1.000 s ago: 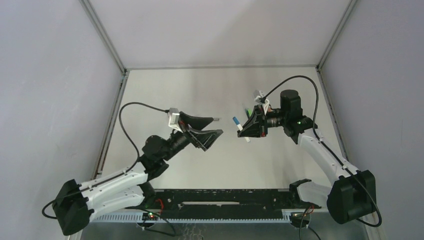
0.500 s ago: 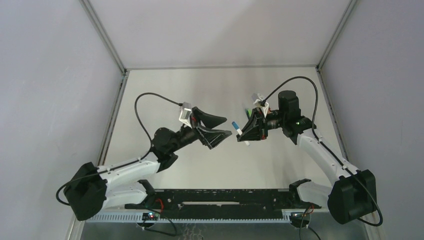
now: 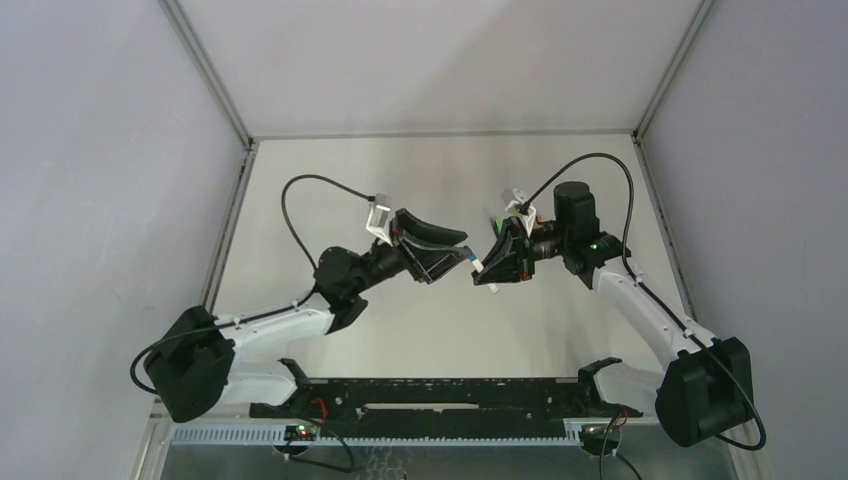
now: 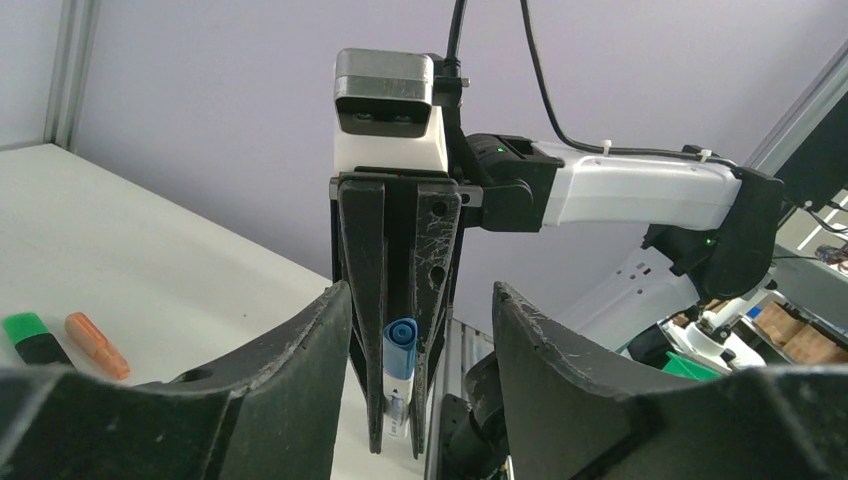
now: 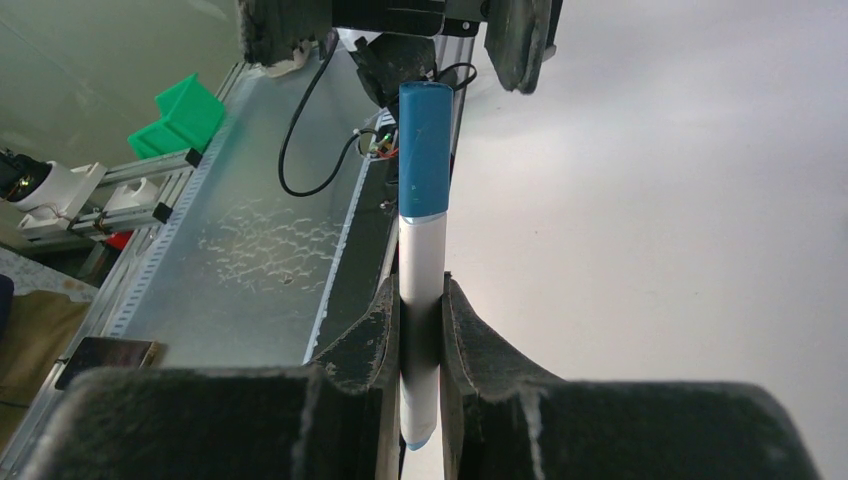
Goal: Insert the pens into the pen caps
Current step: Press the pen cap onto the pen.
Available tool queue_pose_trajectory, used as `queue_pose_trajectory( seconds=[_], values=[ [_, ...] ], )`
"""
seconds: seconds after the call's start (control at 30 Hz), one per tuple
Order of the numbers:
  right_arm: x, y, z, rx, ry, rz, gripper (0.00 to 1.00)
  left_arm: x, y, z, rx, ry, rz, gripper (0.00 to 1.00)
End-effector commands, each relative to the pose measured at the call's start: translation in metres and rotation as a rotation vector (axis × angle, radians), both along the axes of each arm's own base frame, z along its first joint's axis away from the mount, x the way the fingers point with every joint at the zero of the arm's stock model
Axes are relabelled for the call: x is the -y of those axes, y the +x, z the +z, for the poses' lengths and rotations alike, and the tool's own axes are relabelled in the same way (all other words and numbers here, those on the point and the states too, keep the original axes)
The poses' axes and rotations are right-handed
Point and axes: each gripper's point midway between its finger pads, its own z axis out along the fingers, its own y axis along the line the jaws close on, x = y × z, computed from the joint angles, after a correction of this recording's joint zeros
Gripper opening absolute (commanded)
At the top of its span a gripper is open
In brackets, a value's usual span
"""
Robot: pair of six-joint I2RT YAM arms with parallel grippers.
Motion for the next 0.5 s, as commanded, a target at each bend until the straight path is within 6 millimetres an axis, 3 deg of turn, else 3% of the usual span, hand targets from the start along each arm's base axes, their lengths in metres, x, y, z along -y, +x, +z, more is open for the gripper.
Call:
queue_pose_trajectory(
  seconds=[0.0, 0.17, 0.47],
  values=[
    [-0.002, -0.001, 0.013, 0.055, 0.027, 0.030, 0.00, 0.001, -0.003, 0.025, 0.056, -0.055, -0.027, 0.57],
    [-0.002, -0.001, 0.013, 0.056, 0.027, 0.030, 0.00, 0.006, -0.003, 0.023, 0.052, -0.054, -0.045, 0.54],
    [-0.002, 0.000, 0.013, 0.056, 0.025, 0.025, 0.00, 0.012, -0.003, 0.021, 0.032, -0.056, -0.080, 0.32]
  ],
)
